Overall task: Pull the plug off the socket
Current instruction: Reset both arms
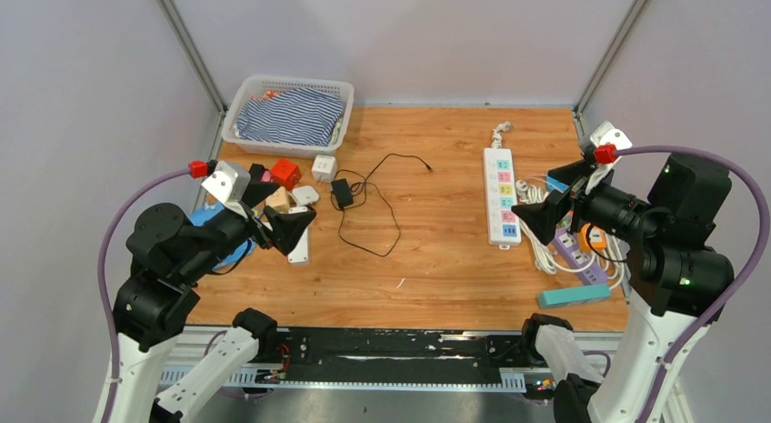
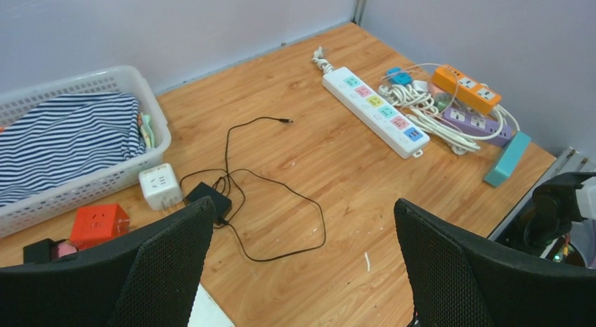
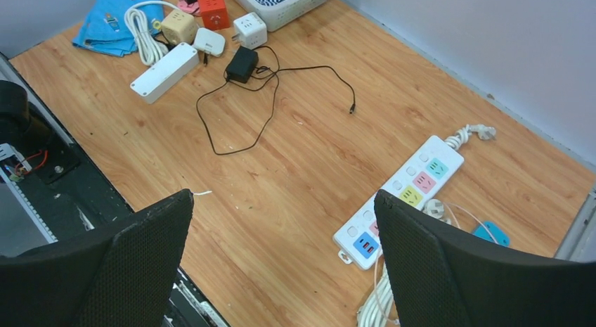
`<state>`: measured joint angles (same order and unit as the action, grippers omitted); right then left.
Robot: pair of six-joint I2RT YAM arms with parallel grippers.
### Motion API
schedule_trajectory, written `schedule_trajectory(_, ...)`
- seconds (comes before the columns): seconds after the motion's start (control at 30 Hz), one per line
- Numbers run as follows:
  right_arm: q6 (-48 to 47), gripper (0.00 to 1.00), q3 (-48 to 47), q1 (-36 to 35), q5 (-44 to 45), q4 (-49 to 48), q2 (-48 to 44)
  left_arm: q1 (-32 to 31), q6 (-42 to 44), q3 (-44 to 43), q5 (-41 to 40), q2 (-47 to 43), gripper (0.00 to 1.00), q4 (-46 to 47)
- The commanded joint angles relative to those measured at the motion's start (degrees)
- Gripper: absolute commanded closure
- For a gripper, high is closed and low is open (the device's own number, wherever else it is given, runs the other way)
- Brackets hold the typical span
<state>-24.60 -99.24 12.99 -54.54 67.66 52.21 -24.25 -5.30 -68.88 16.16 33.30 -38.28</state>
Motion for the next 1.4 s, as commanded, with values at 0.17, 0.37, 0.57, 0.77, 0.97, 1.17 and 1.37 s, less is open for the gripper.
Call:
schedule_trajectory(0.17,9.78,0.00,2.63,-1.92,4.92,-5.24,-2.61,-0.44,-5.92,-1.41,1.35,-0.58,0.00,1.08)
schedule_trajectory(0.37,10.44,0.00,2.66,-2.89,7.14,-5.87,-3.58,-0.43,-7.15,0.48,-0.81,-3.41,0.00,0.65)
schedule_trajectory(0.57,10.36,0.00,2.90,-2.93,5.11,-5.85,-4.25,-0.42,-7.70,0.41,-0.74,-4.36,0.00,-0.16)
schedule_trajectory(0.77,9.90,0.00,3.18,-2.93,5.13,-5.72,-4.84,-0.43,-7.88,1.10,-0.48,-4.90,0.00,-0.17)
schedule_trajectory(0.97,8.55,0.00,2.29,-2.67,4.35,-4.93,-4.78,-0.44,-7.71,1.85,-0.30,-5.21,0.00,-0.21)
schedule_trajectory(1.17,7.93,0.00,2.14,-2.53,3.90,-4.60,-4.78,-0.44,-7.19,2.15,-0.43,-5.38,0.00,-0.23)
schedule_trajectory(1.37,7.30,0.00,1.78,-2.27,2.74,-4.09,-4.63,-0.44,-6.97,2.58,-0.33,-5.34,0.00,-0.22)
